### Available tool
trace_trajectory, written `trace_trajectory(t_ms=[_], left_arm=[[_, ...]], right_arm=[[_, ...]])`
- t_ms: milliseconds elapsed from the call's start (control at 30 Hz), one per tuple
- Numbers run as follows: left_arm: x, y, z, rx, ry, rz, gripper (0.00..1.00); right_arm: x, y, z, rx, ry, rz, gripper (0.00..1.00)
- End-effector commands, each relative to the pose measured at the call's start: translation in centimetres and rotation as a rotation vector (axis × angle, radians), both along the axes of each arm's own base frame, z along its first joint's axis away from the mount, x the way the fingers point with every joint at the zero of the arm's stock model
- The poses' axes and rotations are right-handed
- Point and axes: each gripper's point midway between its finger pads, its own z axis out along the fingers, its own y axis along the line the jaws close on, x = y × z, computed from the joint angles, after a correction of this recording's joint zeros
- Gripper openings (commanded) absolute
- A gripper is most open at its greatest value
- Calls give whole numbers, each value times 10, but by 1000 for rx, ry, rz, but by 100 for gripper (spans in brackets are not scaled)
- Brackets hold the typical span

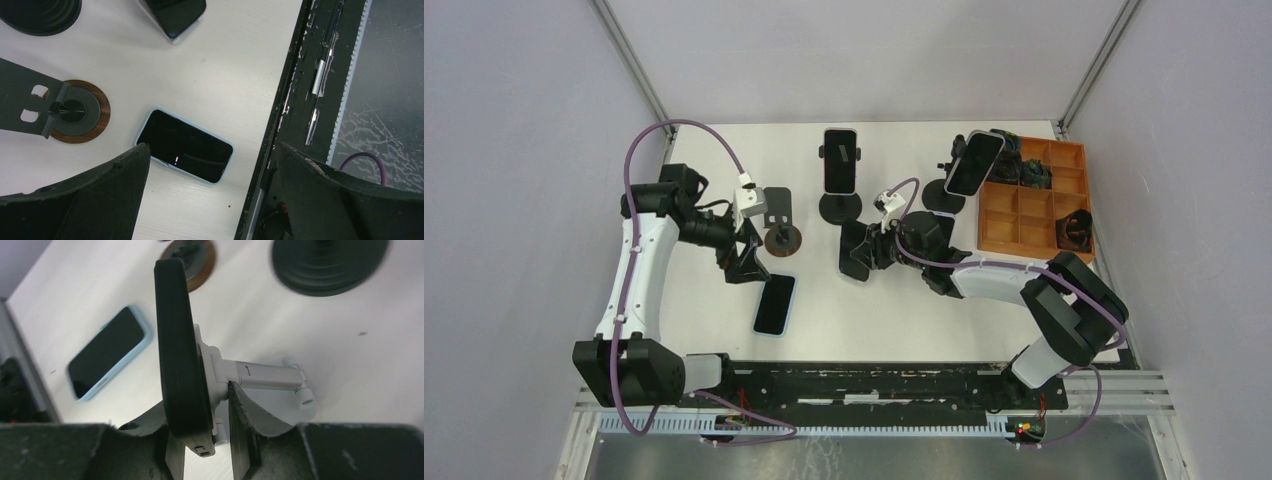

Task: Remove the phone from the phone stand

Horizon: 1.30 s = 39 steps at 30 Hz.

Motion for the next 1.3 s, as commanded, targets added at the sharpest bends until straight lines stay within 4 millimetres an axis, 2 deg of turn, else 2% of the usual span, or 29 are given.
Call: trace_trajectory(t_ms=[0, 100, 233, 433, 533, 767, 1033, 1233, 1267], left_arm=[[1, -7, 2, -31, -91, -87, 97], [2, -8, 2, -31, -127, -120, 96], [-2, -11, 2, -33, -174, -161, 97], [-13, -22, 0, -37, -209, -235, 99], [-15, -25, -1, -35, -215, -249, 97], [-17, -39, 6, -68, -224, -268, 88], [-37, -62, 2, -93, -175, -336, 74], [-33, -63, 6, -77, -203, -337, 49], [-32, -63, 7, -76, -209, -336, 48]], right_arm=[[-57, 43, 95, 318, -81, 326, 0], [-90, 52, 119, 410, -73, 476, 0], [-123, 55, 150, 541, -71, 604, 0], [-145, 55, 192, 722, -53, 698, 0], [-150, 54, 209, 807, -48, 729, 0], [-154, 62, 221, 867, -31, 756, 0], [-149, 72, 227, 884, -32, 732, 0], [-148, 77, 224, 866, -30, 721, 0], [-149, 77, 223, 862, -28, 719, 0]])
